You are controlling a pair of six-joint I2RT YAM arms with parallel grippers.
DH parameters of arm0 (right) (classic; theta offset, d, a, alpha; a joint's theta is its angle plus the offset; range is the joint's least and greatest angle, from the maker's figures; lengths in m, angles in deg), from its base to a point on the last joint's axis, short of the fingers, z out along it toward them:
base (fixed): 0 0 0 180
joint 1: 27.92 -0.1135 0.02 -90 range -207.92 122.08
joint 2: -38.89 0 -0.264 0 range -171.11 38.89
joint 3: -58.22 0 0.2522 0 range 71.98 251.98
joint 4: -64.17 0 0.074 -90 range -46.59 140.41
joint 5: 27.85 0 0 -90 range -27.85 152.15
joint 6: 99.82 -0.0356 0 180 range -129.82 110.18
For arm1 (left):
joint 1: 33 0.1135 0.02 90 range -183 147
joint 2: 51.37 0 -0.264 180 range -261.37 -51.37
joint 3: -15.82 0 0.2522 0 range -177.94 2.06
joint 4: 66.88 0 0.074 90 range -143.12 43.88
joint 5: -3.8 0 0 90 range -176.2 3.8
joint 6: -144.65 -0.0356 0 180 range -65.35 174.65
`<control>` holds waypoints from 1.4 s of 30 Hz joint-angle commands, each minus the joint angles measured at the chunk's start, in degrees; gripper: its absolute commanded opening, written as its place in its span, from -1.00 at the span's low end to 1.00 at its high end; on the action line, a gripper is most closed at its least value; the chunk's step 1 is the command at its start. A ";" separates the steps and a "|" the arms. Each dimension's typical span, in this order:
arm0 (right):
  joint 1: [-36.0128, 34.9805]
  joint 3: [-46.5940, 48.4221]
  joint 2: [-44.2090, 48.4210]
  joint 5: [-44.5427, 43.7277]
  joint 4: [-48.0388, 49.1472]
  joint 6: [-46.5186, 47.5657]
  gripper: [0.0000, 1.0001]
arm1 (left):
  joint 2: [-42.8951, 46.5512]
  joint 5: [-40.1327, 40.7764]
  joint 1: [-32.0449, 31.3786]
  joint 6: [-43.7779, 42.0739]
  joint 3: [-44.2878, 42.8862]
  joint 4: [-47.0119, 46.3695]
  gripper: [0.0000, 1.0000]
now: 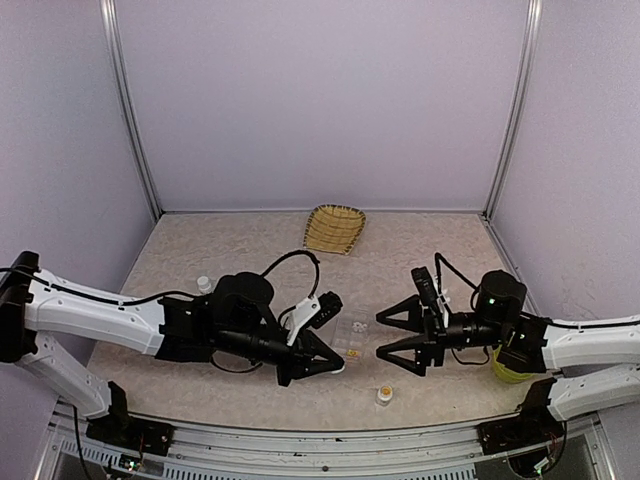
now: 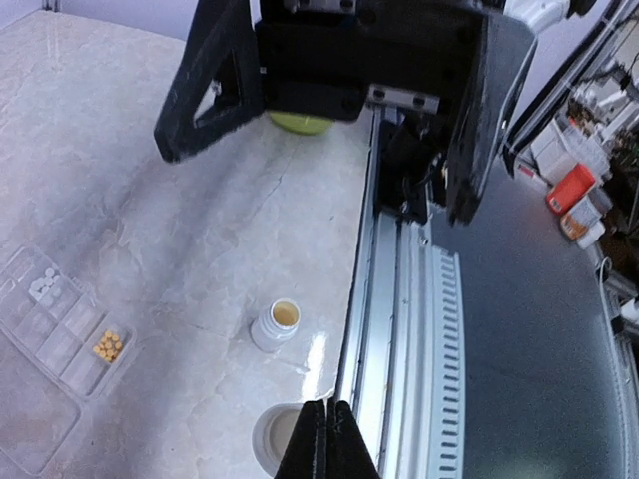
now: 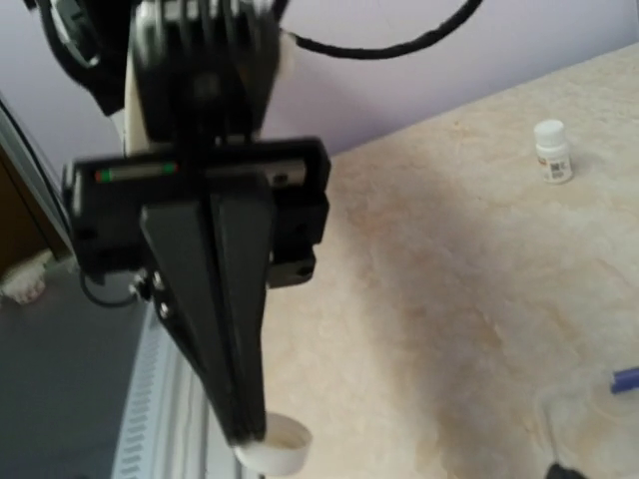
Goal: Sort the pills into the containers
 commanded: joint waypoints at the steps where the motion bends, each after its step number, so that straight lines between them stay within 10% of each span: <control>1: -0.49 0.50 4.47 -1.93 -7.05 5.34 0.96 | -3.45 7.70 -1.64 -9.17 -0.91 9.49 -1.00; 18: -0.42 -1.54 8.25 -3.77 -7.47 5.83 0.95 | -18.54 21.73 -7.58 -13.60 -3.39 9.80 -1.00; 35: -3.17 10.20 -4.67 -7.83 -19.64 5.58 0.51 | 11.45 33.09 -5.44 -3.70 12.88 1.40 0.91; 42: -9.24 21.11 -18.51 -17.51 -31.66 7.48 0.27 | 26.09 36.30 0.16 6.96 21.56 2.38 0.98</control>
